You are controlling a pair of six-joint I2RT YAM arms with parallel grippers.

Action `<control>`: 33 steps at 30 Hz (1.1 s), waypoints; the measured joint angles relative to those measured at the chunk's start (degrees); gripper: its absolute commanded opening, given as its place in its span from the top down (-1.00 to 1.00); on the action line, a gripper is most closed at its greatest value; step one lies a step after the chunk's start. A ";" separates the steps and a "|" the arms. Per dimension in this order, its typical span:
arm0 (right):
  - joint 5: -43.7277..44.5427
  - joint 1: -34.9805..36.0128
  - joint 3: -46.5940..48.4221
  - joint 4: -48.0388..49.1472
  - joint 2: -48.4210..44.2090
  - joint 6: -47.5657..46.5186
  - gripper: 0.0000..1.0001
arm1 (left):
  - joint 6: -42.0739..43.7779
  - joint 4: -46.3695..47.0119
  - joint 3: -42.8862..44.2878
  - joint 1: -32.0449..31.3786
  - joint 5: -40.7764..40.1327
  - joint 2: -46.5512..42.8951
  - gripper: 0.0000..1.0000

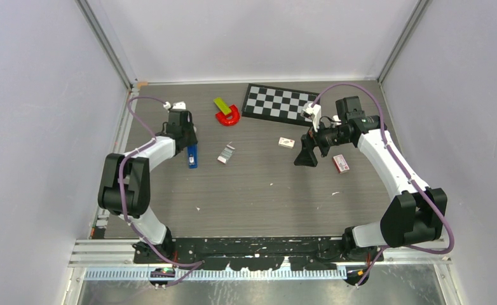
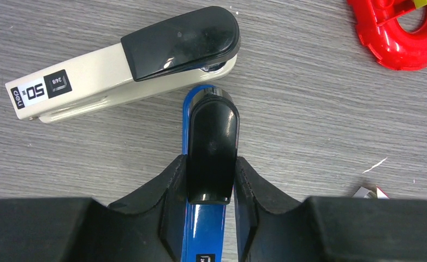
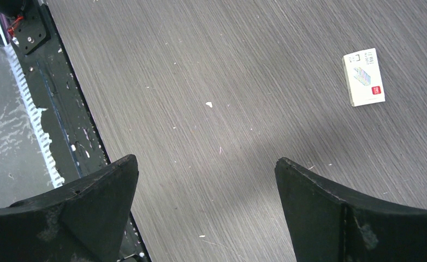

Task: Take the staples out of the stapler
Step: Adjust the stapler at the center of the board.

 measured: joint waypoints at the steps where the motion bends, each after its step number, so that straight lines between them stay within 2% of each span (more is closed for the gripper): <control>1: 0.00 0.00 0.00 0.00 0.00 -0.07 -0.99 | 0.00 0.00 0.00 0.00 0.26 -0.02 0.88; 5: -0.17 0.00 0.00 -0.04 -0.17 -0.17 -0.99 | 0.22 -0.31 -0.57 -0.04 2.54 -0.79 0.88; 11: -0.44 0.00 0.00 -0.24 -0.37 -0.35 -0.99 | 3.08 -2.78 -5.70 -1.33 11.43 -6.75 0.89; 18: -0.81 0.00 0.00 -0.44 -0.46 -0.39 -0.99 | 6.75 -7.32 -7.45 -5.68 12.59 -10.10 0.83; 21: -0.94 0.00 0.00 -0.52 -0.74 -0.39 -0.99 | 7.74 -9.03 -7.48 -7.28 11.26 -10.75 0.71; 29: -1.27 0.00 0.00 -0.85 -0.98 -0.59 -0.99 | 6.14 -12.26 -7.48 -8.61 7.69 -12.17 0.09; 33: -1.27 0.00 0.00 -0.90 -0.98 -0.66 -0.99 | 4.61 -13.81 -7.65 -8.63 6.05 -15.89 -0.05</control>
